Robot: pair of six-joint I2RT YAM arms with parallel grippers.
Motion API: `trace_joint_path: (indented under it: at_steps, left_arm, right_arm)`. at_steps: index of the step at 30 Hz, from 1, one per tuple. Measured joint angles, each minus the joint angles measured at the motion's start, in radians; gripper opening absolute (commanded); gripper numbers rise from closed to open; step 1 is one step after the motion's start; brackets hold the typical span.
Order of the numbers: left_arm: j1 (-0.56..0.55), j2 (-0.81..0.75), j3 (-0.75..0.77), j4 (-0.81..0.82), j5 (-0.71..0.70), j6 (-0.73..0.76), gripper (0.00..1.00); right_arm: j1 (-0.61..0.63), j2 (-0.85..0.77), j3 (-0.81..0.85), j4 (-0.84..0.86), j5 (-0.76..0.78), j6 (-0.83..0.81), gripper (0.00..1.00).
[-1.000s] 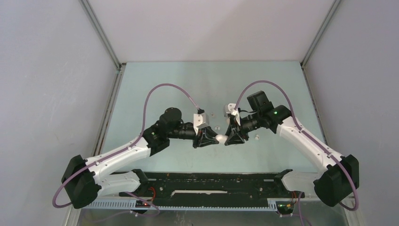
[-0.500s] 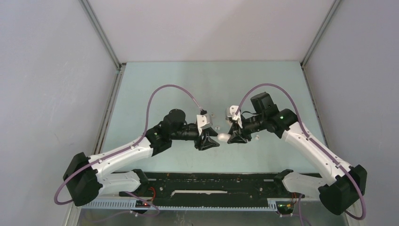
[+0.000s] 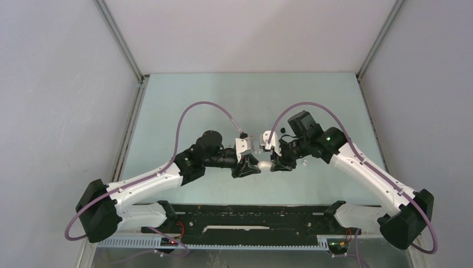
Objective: Insert the wireless bluetooth earbuds into the charging case
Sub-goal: Pick up the charging case at the center of the board.
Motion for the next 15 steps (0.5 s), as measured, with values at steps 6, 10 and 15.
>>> trace_joint_path:
  at_steps: [6,10,15]
  left_arm:
    - [-0.007,0.006,0.0,-0.001,-0.016,0.005,0.38]
    - [-0.008,0.007,0.0,-0.001,-0.026,0.005,0.33]
    - [-0.008,0.007,0.0,-0.002,-0.027,0.008,0.16]
  right_arm:
    - [0.029,0.014,0.029,-0.025,0.04,0.0,0.11]
    - [0.036,0.024,0.036,-0.026,0.048,0.008,0.11]
    - [0.038,0.033,0.045,-0.031,0.053,0.025,0.23]
